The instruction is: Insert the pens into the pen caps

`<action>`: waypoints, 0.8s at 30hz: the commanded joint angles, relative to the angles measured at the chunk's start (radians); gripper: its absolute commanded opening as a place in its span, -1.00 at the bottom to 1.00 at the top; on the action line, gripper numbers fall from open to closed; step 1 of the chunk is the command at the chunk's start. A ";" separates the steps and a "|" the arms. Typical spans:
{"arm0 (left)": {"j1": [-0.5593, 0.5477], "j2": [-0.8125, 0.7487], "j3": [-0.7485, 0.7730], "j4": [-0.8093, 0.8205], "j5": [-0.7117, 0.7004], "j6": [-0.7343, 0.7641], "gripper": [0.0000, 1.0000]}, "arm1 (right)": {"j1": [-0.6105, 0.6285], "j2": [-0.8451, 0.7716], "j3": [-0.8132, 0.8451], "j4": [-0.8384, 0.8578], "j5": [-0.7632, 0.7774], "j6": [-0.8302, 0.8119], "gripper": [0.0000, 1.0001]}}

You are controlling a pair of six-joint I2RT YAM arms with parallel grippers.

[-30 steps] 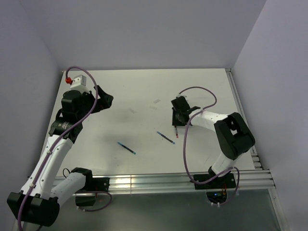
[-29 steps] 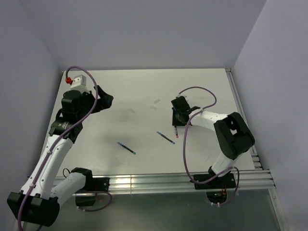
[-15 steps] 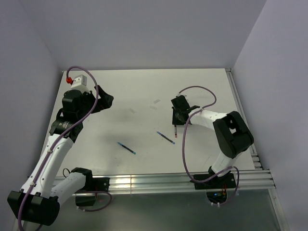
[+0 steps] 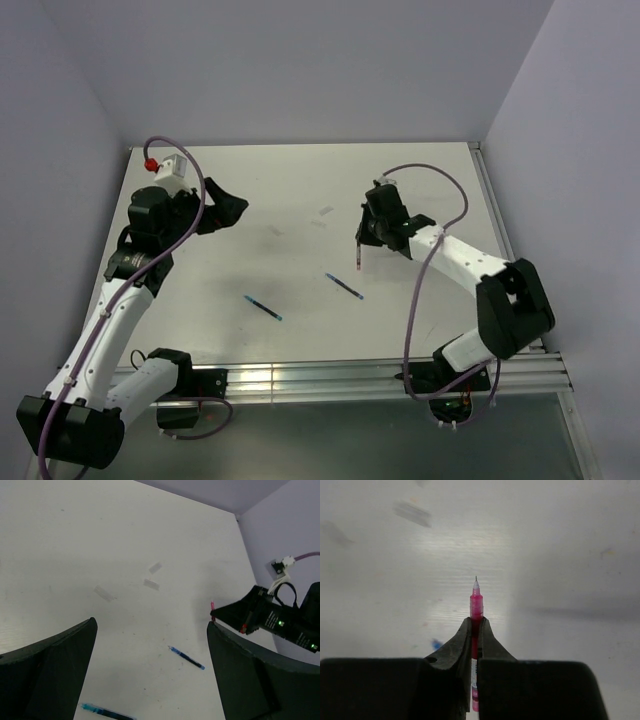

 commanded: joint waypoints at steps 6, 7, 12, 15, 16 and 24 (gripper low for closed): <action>0.006 0.019 -0.061 0.258 0.380 -0.135 0.90 | 0.117 -0.169 0.158 0.185 -0.182 0.192 -1.00; 0.006 0.019 -0.066 0.280 0.399 -0.144 0.93 | 0.139 -0.163 0.166 0.212 -0.197 0.208 -1.00; 0.006 0.015 -0.106 0.369 0.460 -0.204 0.99 | 0.185 -0.126 0.258 0.274 -0.242 0.254 -1.00; 0.006 0.024 -0.141 0.427 0.511 -0.244 0.99 | 0.212 -0.097 0.302 0.341 -0.268 0.285 -1.00; 0.006 0.026 -0.153 0.454 0.526 -0.255 0.99 | 0.219 -0.083 0.311 0.349 -0.271 0.292 -1.00; 0.006 0.029 -0.190 0.556 0.606 -0.293 0.75 | 0.309 -0.034 0.342 0.487 -0.277 0.349 -1.00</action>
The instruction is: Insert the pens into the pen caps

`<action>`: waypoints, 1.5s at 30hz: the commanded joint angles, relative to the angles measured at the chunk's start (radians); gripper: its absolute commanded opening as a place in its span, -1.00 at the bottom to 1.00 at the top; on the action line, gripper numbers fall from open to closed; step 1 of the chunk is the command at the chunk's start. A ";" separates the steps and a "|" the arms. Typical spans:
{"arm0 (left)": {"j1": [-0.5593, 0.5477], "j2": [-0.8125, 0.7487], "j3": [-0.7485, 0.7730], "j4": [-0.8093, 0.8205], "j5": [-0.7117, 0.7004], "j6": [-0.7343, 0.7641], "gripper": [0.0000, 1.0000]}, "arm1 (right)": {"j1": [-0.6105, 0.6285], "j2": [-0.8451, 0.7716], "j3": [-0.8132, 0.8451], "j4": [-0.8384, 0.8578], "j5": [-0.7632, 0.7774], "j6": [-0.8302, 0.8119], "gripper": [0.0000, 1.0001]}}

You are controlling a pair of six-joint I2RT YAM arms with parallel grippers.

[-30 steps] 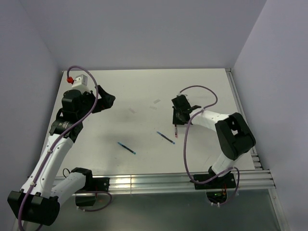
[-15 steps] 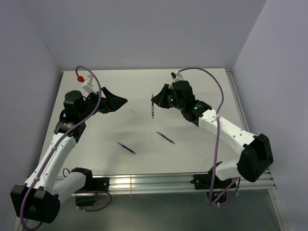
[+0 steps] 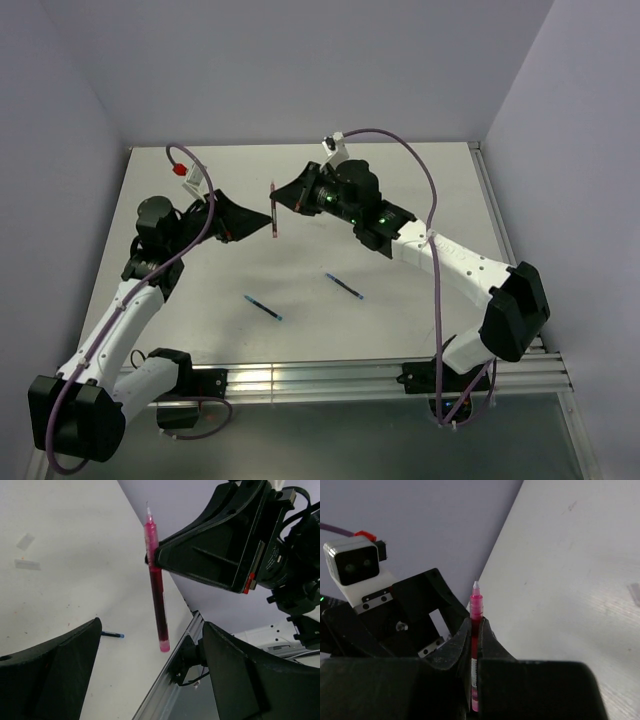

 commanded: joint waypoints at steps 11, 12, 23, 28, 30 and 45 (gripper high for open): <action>0.003 0.012 -0.006 0.142 0.104 -0.044 -0.05 | 0.103 0.019 -0.006 0.259 0.039 0.074 -1.00; 0.003 0.012 -0.006 0.145 0.110 -0.044 -0.08 | 0.105 0.023 -0.004 0.261 0.041 0.073 -1.00; 0.003 0.011 -0.012 0.154 0.123 -0.052 -0.73 | 0.120 0.042 0.005 0.262 0.061 0.048 -1.00; 0.005 0.011 -0.009 0.159 0.120 -0.052 -0.75 | 0.131 0.051 0.010 0.261 0.061 0.034 -1.00; 0.005 0.012 -0.009 0.171 0.118 -0.061 -0.70 | 0.131 0.057 0.008 0.259 0.054 0.034 -1.00; 0.042 0.017 -0.017 0.183 0.118 -0.081 -0.66 | 0.143 0.045 -0.021 0.252 0.085 0.021 -1.00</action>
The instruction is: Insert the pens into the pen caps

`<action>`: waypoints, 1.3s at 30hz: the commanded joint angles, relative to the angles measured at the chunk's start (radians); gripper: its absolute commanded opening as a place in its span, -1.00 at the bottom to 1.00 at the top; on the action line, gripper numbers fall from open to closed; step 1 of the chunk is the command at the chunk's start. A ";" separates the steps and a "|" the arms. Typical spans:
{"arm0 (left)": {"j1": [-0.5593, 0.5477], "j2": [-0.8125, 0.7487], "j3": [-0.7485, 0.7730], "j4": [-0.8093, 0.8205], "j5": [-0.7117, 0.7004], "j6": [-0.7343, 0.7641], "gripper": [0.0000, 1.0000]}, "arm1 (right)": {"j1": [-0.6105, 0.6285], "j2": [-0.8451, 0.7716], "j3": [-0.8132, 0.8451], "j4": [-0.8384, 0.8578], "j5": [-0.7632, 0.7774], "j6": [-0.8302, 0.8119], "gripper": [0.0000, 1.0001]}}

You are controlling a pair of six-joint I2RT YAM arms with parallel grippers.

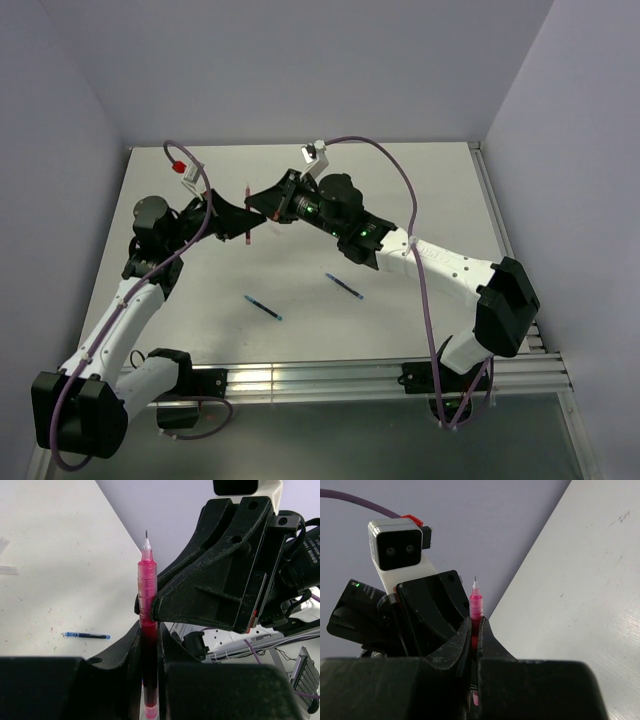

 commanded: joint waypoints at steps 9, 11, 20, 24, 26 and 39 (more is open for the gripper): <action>0.021 -0.003 -0.010 0.046 0.020 0.009 -0.99 | 0.009 -0.013 -0.011 0.016 0.048 -0.039 -1.00; 0.021 -0.006 0.004 -0.003 0.001 0.032 -0.99 | 0.009 -0.021 -0.009 -0.005 0.065 -0.052 -0.99; 0.020 0.004 0.036 -0.155 -0.100 0.109 -1.00 | 0.006 -0.074 0.005 -0.091 0.183 -0.140 -0.11; 0.021 0.011 0.043 -0.227 -0.144 0.133 -1.00 | -0.004 -0.088 0.025 -0.129 0.209 -0.171 0.06; 0.020 0.017 0.062 -0.269 -0.176 0.155 -0.99 | -0.017 -0.098 0.028 -0.157 0.210 -0.177 0.10; 0.021 0.013 0.122 -0.502 -0.445 0.268 -0.99 | -0.376 0.128 0.167 -0.520 0.109 -0.381 0.04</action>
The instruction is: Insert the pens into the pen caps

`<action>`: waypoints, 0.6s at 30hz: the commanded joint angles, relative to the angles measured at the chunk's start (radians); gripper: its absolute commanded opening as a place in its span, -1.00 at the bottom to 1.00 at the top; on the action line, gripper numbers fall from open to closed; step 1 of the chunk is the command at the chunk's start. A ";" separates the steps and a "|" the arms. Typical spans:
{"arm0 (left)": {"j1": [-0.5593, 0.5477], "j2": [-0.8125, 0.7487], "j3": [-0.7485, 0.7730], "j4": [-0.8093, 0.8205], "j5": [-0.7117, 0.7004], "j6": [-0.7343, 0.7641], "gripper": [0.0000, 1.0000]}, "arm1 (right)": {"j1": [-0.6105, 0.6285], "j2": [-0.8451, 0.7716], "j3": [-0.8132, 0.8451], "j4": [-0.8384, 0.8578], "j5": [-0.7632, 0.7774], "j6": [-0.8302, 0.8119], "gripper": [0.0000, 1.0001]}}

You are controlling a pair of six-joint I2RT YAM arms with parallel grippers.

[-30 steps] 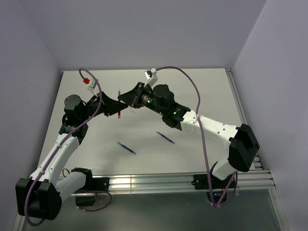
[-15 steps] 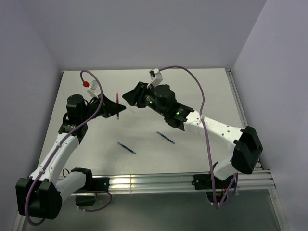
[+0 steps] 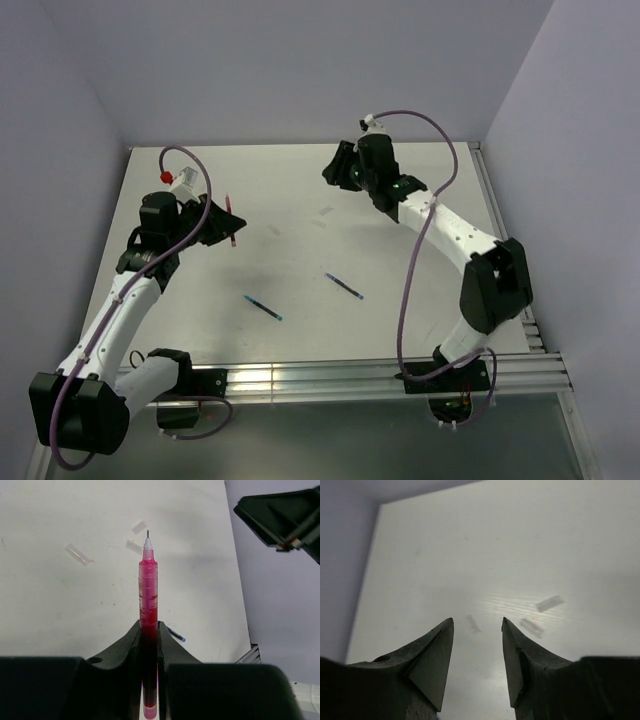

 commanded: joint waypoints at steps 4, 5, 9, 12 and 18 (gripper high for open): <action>0.003 0.009 0.034 -0.017 -0.029 0.041 -1.00 | 0.001 0.220 0.152 -0.202 0.016 -0.235 -0.01; 0.002 0.012 0.034 -0.017 -0.031 0.041 -1.00 | -0.001 0.248 0.198 -0.219 -0.003 -0.260 -0.01; 0.002 0.020 0.033 -0.023 -0.032 0.044 -0.99 | -0.001 0.347 0.266 -0.272 -0.049 -0.326 -0.07; 0.002 0.032 0.025 -0.011 -0.011 0.035 -1.00 | 0.006 0.394 0.275 -0.271 -0.073 -0.353 -0.21; 0.002 0.035 0.027 -0.014 -0.015 0.036 -0.99 | 0.018 0.478 0.326 -0.289 -0.061 -0.401 -0.18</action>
